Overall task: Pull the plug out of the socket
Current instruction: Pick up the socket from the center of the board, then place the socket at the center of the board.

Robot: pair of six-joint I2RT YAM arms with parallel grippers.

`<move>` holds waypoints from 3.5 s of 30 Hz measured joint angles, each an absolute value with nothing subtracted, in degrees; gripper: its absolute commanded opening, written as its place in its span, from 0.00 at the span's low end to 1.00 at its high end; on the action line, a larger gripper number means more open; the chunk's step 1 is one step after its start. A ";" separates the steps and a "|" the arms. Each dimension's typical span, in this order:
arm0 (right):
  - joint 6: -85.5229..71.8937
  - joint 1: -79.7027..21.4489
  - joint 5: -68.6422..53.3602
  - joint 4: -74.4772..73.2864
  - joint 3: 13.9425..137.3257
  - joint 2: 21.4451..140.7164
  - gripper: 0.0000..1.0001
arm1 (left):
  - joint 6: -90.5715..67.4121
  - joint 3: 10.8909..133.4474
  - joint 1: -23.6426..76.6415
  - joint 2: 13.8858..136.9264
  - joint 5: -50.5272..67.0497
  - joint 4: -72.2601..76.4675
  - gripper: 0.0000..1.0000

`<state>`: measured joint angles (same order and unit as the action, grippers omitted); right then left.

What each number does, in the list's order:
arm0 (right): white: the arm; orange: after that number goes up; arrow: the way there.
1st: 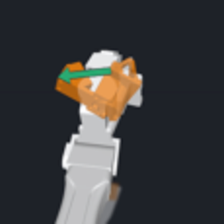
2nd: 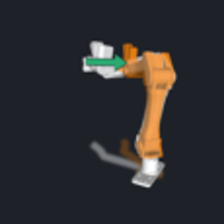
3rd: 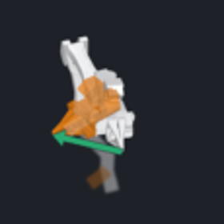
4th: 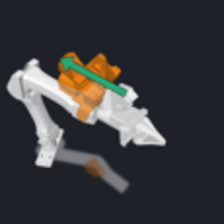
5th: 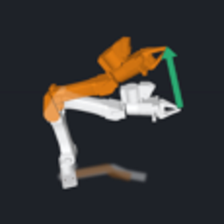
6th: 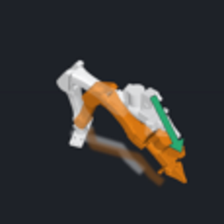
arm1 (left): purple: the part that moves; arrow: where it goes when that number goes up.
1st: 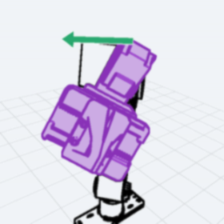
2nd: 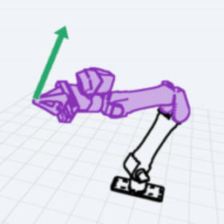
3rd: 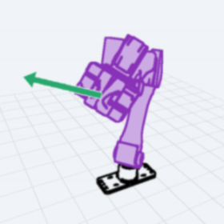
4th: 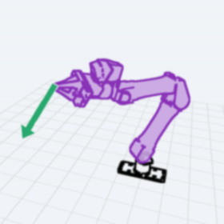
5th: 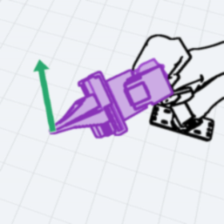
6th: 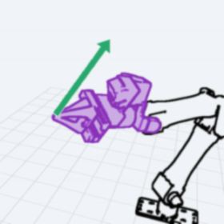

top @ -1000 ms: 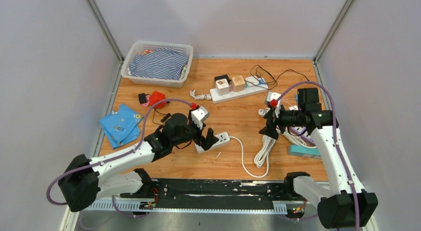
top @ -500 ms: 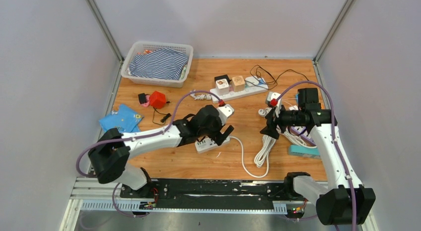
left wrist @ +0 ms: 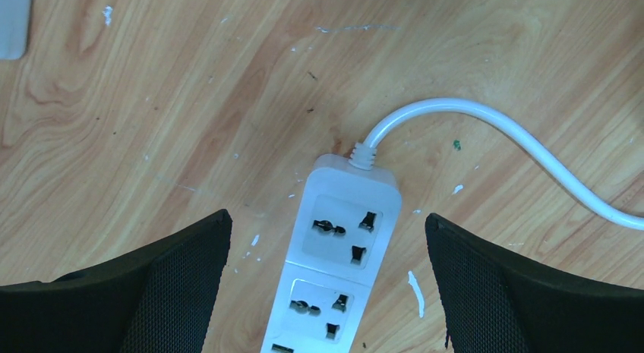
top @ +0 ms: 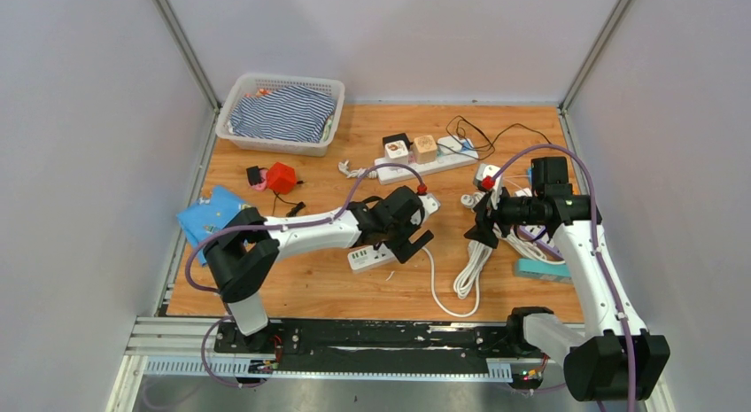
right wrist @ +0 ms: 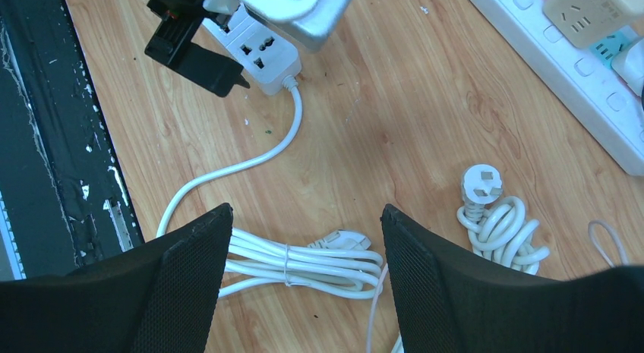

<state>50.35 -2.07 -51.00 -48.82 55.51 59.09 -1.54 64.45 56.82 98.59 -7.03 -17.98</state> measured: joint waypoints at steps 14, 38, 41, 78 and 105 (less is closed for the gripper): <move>50.37 -2.07 -51.00 -48.82 55.51 59.09 0.75 | -0.62 69.28 57.36 107.42 -1.72 -20.99 0.74; 50.37 -2.07 -51.03 -48.82 55.51 59.09 0.75 | 1.15 56.47 57.47 86.70 -5.41 -20.08 0.00; 50.37 -2.07 -51.05 -48.82 55.51 59.05 0.75 | 1.13 52.75 57.47 78.00 -6.28 -19.27 0.00; 50.37 0.56 -52.49 -48.82 55.51 56.45 0.75 | -12.01 52.60 10.66 43.94 14.70 -24.49 0.00; 50.39 0.69 -52.97 -48.82 55.48 56.29 0.75 | -24.18 66.04 2.26 35.68 -25.19 -31.83 0.00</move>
